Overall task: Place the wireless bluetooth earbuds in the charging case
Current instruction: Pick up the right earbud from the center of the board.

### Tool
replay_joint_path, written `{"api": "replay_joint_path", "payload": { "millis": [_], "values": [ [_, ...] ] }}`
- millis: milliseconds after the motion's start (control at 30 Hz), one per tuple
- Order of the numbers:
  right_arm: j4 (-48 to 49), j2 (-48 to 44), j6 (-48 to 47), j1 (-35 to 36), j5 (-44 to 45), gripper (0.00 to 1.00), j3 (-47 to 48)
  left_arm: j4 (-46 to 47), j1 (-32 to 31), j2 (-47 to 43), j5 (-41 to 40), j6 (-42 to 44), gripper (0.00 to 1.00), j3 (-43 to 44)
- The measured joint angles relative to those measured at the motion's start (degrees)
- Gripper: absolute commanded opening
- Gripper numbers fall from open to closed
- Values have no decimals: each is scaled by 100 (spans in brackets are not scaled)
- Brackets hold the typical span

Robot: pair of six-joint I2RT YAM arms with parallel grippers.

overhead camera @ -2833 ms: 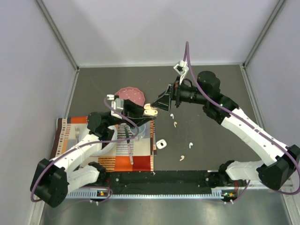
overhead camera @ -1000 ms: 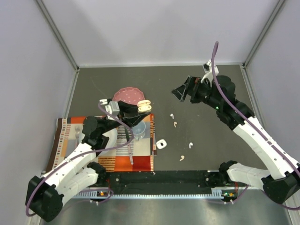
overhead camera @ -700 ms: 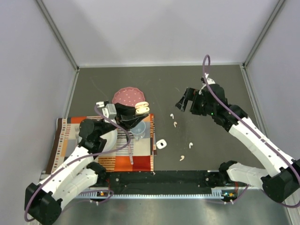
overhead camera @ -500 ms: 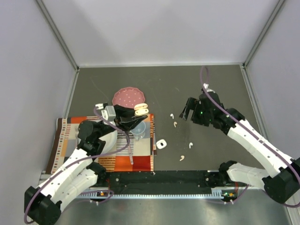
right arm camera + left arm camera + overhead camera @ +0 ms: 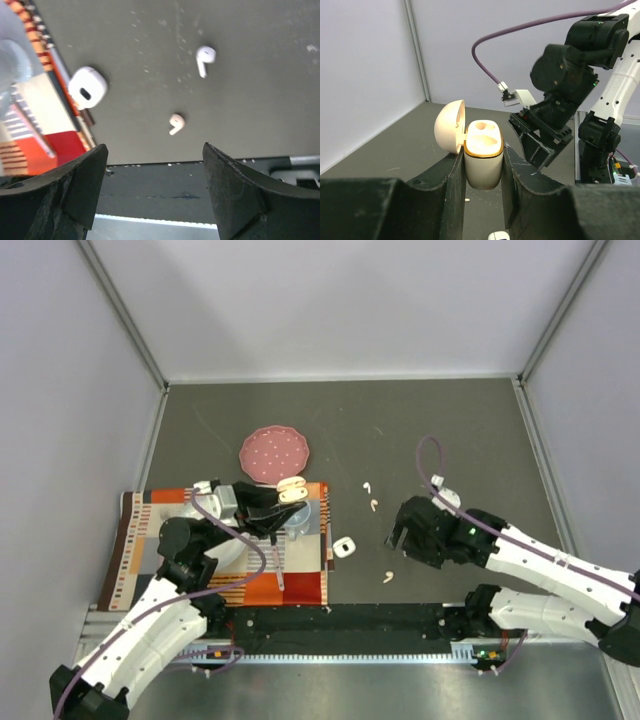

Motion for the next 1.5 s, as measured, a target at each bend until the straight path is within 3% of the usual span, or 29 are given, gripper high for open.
{"api": "replay_joint_path", "payload": {
  "millis": [67,167,400,767,867,1033,1500],
  "values": [
    [-323,68,542,413,295,99,2,-11,0,-199,-33,-24,0,-133],
    [-787,330,1169,767,651,99,31,-35,0,-540,-72,-31,0,-328],
    [-1145,678,2135,802,992,98,118,-90,0,-988,-125,22,0,-627],
    [-1169,1119,3530,990,968,81,118,-345,0,-1305,-164,184,0,-820],
    [-1023,1366,3698,1117,879,72,111,-365,0,-1333,-192,236,0,-883],
    [-616,1416,3783,1172,809,48,-28,-426,0,-1360,-227,317,0,-894],
    [162,1556,3711,1176,597,48,-503,-555,0,-1576,-332,431,0,-938]
  ]
}}
